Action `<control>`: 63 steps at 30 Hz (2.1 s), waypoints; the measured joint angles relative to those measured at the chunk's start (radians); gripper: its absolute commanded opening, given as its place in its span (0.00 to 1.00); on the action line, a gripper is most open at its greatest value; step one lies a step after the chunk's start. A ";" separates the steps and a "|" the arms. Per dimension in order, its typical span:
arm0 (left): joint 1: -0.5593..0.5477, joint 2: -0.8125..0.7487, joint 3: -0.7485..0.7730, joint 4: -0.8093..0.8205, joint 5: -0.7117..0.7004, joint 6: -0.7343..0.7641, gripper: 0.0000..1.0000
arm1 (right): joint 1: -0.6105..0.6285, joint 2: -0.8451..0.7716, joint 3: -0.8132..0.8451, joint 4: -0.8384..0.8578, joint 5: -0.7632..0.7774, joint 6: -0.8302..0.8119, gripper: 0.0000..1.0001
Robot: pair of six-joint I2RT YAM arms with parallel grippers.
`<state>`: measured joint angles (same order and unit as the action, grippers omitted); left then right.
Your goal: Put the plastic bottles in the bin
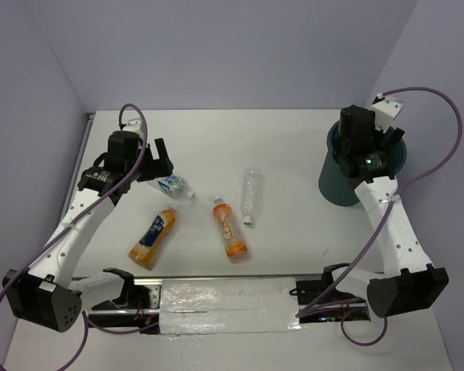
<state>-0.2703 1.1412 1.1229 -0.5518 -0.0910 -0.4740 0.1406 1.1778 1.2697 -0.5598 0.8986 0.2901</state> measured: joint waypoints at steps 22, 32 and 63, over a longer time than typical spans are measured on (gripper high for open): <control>0.000 -0.005 0.024 -0.043 -0.068 -0.003 0.99 | 0.603 0.359 -0.146 -0.039 -0.564 0.299 1.00; 0.000 -0.006 0.024 -0.043 -0.062 -0.003 0.99 | 0.597 0.581 -0.107 0.069 -0.607 0.331 0.95; 0.000 -0.013 0.024 -0.031 -0.027 -0.003 0.99 | -0.086 0.041 0.195 0.027 -0.104 0.063 0.52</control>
<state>-0.2703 1.1286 1.1465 -0.5827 -0.1184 -0.4767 0.0547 1.2186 1.4643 -0.5323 0.7948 0.3531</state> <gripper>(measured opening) 0.994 0.588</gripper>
